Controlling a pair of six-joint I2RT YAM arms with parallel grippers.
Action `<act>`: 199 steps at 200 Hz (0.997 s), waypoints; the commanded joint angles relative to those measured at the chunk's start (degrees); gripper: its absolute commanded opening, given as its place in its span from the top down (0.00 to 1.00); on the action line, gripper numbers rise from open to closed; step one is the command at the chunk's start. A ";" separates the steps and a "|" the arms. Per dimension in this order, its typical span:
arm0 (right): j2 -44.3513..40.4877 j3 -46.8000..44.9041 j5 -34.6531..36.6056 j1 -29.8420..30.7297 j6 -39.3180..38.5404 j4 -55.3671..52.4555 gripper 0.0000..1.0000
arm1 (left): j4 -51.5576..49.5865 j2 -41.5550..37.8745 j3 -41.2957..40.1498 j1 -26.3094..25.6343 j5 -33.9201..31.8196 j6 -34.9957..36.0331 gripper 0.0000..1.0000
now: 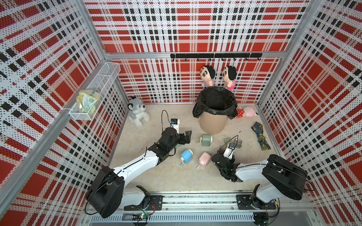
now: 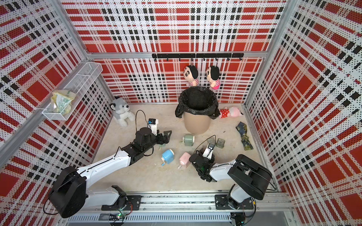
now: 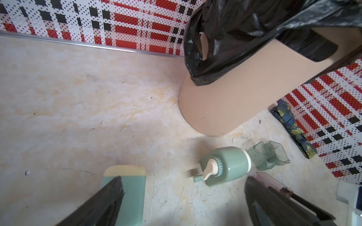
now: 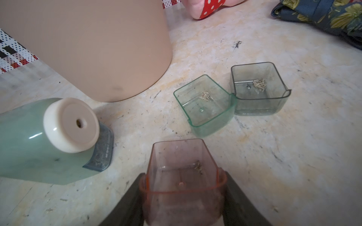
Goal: Take out the pencil sharpener tray and clean the shavings
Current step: Place the container at the center of the board, then adjust the pencil sharpener at the center of the board.
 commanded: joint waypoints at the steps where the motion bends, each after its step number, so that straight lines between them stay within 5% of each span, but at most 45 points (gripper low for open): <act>1: 2.70 -3.85 -3.02 0.48 -1.37 1.85 0.47 | -2.84 -0.77 1.79 -0.21 0.04 -0.16 0.02; 42: 4.23 -5.87 -5.90 0.48 -2.40 5.72 0.43 | -2.53 1.49 3.58 -0.54 2.26 0.74 0.02; 95: -3.05 -8.12 -10.69 0.47 -2.29 3.66 0.19 | -3.38 4.16 4.03 -2.73 3.81 3.51 0.02; 129: -17.56 -6.61 -11.99 0.48 -3.41 -7.70 0.14 | -2.65 6.82 4.91 -3.82 4.94 4.51 0.02; 148: -26.78 -3.80 -11.19 0.44 -5.60 -16.26 0.01 | -2.29 9.16 6.36 -4.16 5.94 4.81 0.02; 199: -44.30 3.65 -13.38 -3.89 -9.55 -34.56 0.01 | -2.44 16.18 11.44 -5.15 12.16 8.61 0.02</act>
